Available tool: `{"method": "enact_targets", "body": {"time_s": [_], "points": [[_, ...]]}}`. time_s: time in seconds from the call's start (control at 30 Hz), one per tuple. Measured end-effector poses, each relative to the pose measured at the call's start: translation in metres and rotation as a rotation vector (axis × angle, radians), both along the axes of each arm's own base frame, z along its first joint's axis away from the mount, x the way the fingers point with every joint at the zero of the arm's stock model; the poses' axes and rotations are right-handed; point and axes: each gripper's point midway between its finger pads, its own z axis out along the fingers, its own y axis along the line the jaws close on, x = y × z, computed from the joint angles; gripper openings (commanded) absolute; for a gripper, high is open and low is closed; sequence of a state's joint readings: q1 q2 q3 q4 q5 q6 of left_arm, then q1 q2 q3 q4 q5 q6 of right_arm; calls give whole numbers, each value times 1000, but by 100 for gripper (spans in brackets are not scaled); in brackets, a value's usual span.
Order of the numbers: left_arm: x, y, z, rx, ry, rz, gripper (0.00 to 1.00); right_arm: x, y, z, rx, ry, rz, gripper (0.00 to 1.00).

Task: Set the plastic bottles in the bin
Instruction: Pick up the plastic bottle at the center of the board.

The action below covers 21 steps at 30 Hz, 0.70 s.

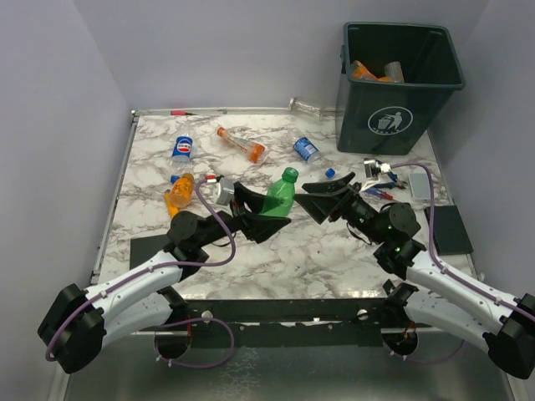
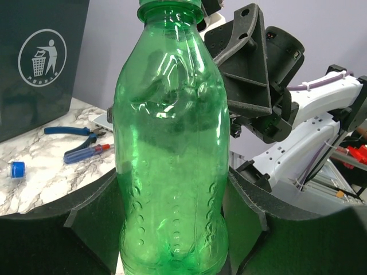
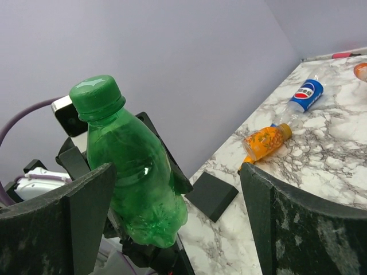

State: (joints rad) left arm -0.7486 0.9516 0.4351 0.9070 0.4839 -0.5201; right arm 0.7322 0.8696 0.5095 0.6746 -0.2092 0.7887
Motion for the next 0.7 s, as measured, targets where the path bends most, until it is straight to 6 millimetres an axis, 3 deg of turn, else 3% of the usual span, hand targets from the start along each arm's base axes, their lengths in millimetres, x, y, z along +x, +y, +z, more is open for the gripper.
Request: {"method": "enact_targets", "body": {"time_s": [0.37,0.7], "points": [[2,7,10,-44,-12,46,0,-2,7,11,21,-44,15,97],[16,23,2,-73,35,167,0,-25,13,38,43,-122,102,98]]}}
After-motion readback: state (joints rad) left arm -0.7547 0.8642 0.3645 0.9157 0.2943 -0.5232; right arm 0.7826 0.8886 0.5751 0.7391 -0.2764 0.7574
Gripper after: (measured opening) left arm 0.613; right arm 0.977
